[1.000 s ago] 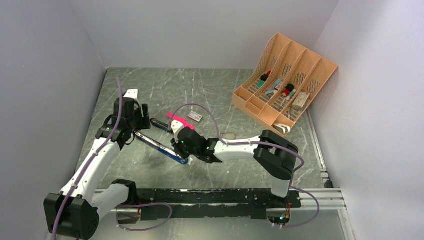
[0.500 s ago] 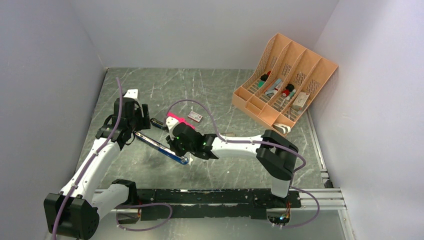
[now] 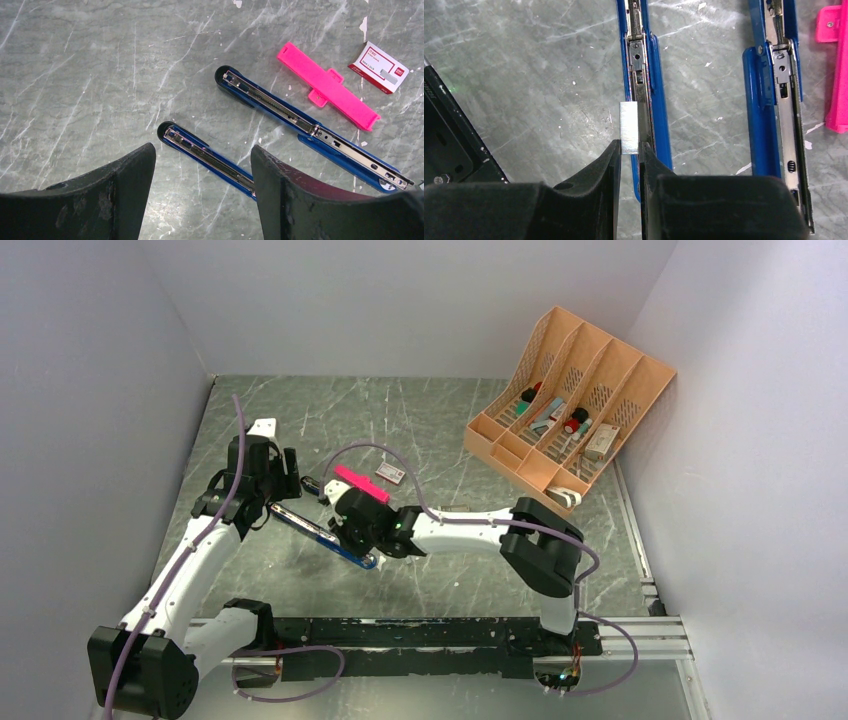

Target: Load the staples into the stapler

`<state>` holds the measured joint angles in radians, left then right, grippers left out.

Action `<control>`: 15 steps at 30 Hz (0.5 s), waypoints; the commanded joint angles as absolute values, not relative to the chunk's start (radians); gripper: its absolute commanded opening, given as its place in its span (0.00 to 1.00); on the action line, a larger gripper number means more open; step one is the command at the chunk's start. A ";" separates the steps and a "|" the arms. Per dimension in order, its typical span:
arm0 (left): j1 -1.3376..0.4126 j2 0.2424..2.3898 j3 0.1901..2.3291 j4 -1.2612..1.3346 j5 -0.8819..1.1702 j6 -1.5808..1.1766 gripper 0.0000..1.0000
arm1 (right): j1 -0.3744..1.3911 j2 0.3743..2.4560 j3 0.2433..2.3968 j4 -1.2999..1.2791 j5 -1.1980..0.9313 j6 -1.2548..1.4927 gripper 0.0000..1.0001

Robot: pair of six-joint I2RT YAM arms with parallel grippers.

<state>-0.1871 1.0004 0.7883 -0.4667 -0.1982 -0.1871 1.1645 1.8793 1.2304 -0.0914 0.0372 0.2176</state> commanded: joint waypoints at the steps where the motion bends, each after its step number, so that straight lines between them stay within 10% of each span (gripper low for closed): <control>1: -0.195 0.985 0.788 -0.434 -0.190 -0.178 0.74 | 1.172 1.901 1.264 -0.130 0.035 0.216 0.10; 15: -0.195 0.983 0.788 -0.434 -0.190 -0.179 0.74 | 1.177 1.914 1.276 -0.146 0.047 0.214 0.10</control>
<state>-0.1871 1.0004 0.7883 -0.4664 -0.1978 -0.1875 1.1690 1.8973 1.2461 -0.1352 0.0376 0.2165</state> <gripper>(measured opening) 0.740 0.186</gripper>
